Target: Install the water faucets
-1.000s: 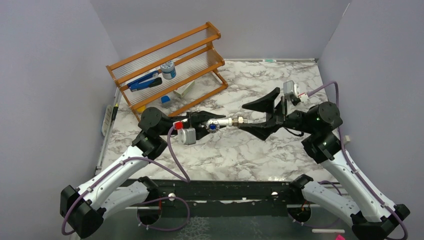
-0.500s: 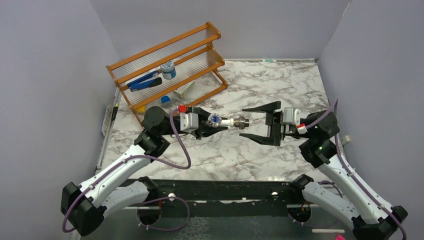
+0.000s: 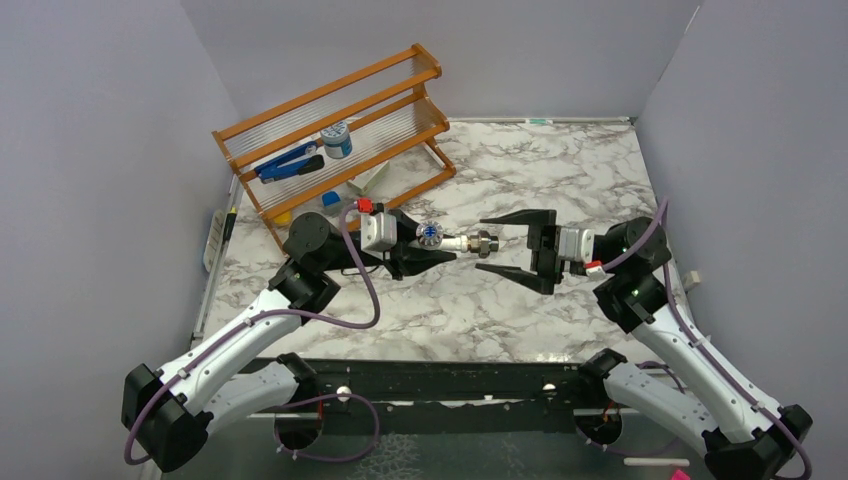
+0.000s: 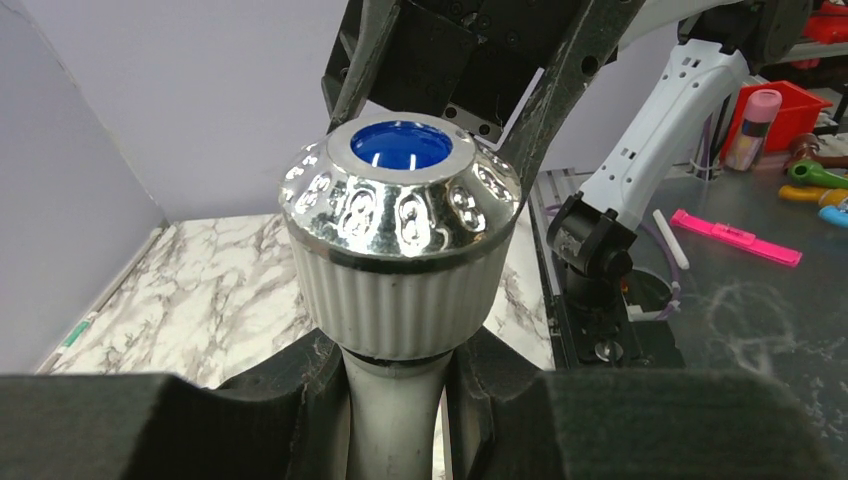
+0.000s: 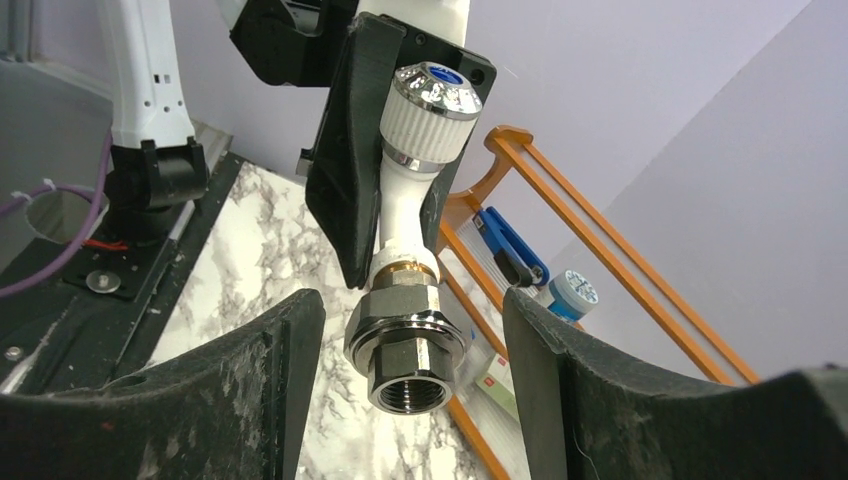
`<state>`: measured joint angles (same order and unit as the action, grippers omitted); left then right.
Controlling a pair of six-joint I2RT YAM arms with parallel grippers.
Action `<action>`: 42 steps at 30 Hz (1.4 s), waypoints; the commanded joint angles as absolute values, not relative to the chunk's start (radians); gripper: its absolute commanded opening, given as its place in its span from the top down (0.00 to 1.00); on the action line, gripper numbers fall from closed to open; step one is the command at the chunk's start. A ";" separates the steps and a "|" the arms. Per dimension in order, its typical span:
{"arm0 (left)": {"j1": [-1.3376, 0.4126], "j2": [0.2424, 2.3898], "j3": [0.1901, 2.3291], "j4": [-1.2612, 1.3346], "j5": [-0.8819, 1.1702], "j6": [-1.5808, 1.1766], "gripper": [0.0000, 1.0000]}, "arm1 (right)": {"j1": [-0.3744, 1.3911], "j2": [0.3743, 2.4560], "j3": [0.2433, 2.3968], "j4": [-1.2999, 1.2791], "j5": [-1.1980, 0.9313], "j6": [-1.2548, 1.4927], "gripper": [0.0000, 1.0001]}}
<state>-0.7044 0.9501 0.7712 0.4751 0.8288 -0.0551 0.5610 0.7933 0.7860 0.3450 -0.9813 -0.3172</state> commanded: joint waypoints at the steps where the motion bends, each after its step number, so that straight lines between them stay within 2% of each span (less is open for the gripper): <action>1: -0.710 0.924 0.789 0.537 0.814 -0.098 1.00 | 0.557 0.786 0.786 0.319 -0.968 -0.382 0.31; 7: -0.710 0.927 0.797 0.537 0.821 -0.137 1.00 | 0.557 0.775 0.783 0.297 -0.971 -0.412 0.34; 17: -0.710 0.926 0.804 0.537 0.824 -0.144 1.00 | 0.557 0.777 0.788 0.278 -0.977 -0.417 0.51; 19: -0.710 0.929 0.806 0.537 0.825 -0.146 1.00 | 0.557 0.777 0.791 0.275 -0.977 -0.404 0.56; 25: -0.710 0.934 0.807 0.537 0.836 -0.114 1.00 | 0.557 0.798 0.798 0.306 -0.942 -0.263 0.79; 30: -0.710 0.932 0.814 0.536 0.839 -0.051 1.00 | 0.557 0.824 0.815 0.312 -0.940 -0.147 0.90; 34: -0.710 0.928 0.821 0.537 0.873 0.010 1.00 | 0.557 0.837 0.836 0.280 -0.914 -0.055 0.95; 42: -0.710 0.920 0.810 0.537 0.956 0.321 1.00 | 0.557 0.851 0.877 0.188 -0.865 0.098 0.95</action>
<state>-0.6994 0.9405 0.7719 0.4679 0.8791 0.1234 0.5545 0.8352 0.8410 0.2619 -0.9459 -0.0231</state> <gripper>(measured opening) 0.311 0.494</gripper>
